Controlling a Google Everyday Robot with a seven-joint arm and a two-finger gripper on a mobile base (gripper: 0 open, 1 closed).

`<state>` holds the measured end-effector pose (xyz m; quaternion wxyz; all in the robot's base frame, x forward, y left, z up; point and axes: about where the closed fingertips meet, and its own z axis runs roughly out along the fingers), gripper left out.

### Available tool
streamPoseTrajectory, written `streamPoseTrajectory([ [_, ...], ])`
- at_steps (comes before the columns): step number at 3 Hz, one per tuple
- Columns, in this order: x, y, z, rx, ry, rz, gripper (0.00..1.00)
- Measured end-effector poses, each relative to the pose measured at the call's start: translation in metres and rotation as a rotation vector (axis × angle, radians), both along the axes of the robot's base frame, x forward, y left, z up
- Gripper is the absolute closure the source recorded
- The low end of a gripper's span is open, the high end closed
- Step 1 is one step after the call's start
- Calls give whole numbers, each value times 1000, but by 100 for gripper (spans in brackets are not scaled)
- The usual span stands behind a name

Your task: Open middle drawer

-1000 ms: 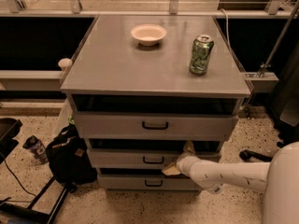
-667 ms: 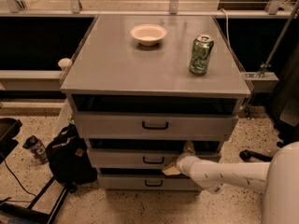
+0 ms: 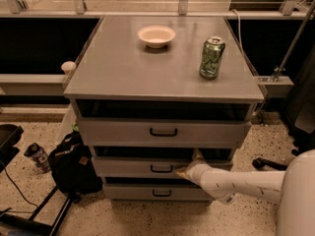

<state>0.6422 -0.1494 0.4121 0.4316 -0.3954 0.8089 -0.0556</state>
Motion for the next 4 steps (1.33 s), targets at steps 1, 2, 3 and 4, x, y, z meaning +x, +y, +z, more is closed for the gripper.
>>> streamPoseTrajectory([
  [1, 0, 0, 0, 0, 0, 0, 65],
  [2, 0, 0, 0, 0, 0, 0, 88],
  [3, 0, -2, 7, 0, 0, 0, 100],
  [4, 0, -3, 9, 0, 0, 0, 100],
])
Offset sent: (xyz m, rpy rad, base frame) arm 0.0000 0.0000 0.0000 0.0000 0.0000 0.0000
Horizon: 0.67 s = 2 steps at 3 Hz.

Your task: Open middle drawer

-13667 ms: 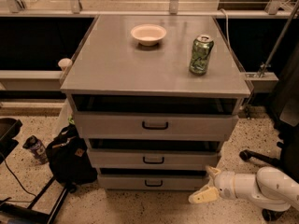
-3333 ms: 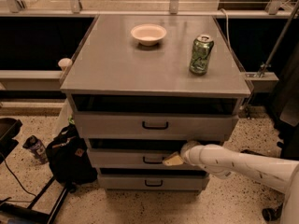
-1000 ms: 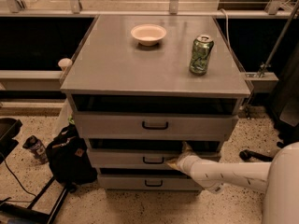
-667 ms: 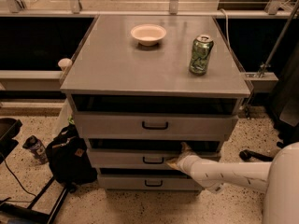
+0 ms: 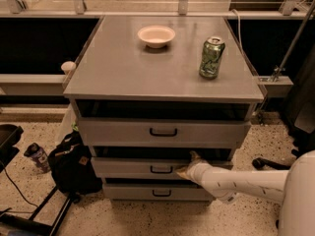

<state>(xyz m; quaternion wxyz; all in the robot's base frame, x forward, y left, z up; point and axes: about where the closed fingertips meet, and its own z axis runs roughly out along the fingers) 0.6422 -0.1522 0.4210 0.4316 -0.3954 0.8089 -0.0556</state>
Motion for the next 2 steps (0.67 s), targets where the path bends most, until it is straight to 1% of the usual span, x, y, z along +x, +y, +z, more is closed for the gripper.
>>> streamPoseTrajectory([
  [1, -14, 1, -1, 3, -6, 0, 100],
  [2, -14, 1, 5, 3, -6, 0, 100],
])
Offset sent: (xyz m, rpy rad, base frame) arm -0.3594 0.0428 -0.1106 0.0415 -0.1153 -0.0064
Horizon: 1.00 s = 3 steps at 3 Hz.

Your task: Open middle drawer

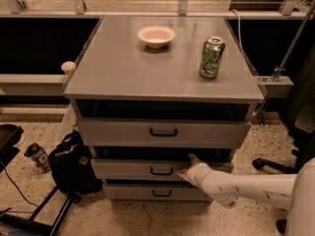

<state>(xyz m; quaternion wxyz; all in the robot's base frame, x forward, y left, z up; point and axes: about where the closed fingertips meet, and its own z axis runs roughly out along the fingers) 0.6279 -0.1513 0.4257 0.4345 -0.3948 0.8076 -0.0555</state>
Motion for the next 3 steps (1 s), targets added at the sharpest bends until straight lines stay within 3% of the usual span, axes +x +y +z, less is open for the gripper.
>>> streamPoseTrajectory([
  [3, -13, 2, 3, 3, -3, 0, 100],
])
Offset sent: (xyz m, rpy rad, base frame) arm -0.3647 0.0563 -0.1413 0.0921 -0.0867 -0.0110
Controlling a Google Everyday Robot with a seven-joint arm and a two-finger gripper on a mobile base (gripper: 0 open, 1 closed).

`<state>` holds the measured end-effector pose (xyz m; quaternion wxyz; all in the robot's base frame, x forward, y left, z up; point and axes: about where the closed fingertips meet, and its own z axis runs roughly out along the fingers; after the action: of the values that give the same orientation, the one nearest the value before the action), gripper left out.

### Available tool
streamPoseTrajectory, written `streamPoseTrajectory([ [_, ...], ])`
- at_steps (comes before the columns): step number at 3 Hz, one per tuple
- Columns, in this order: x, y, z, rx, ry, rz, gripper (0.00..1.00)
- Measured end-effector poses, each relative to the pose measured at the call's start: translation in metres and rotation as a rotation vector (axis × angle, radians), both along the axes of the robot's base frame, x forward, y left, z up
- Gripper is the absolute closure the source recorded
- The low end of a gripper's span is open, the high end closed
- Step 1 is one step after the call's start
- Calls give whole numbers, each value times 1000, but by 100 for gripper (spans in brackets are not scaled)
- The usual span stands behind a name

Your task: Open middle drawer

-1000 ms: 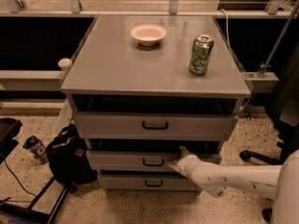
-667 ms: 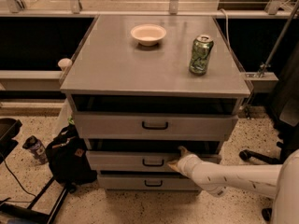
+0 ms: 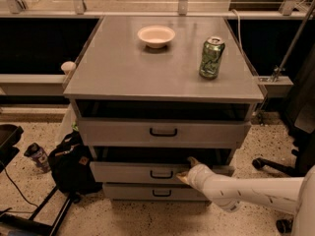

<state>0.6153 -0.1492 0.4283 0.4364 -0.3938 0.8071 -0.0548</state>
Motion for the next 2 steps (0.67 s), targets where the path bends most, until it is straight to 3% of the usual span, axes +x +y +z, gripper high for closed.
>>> streamPoseTrajectory([
  [1, -20, -1, -8, 9, -10, -18, 100],
  [2, -21, -1, 0, 9, -10, -18, 100],
])
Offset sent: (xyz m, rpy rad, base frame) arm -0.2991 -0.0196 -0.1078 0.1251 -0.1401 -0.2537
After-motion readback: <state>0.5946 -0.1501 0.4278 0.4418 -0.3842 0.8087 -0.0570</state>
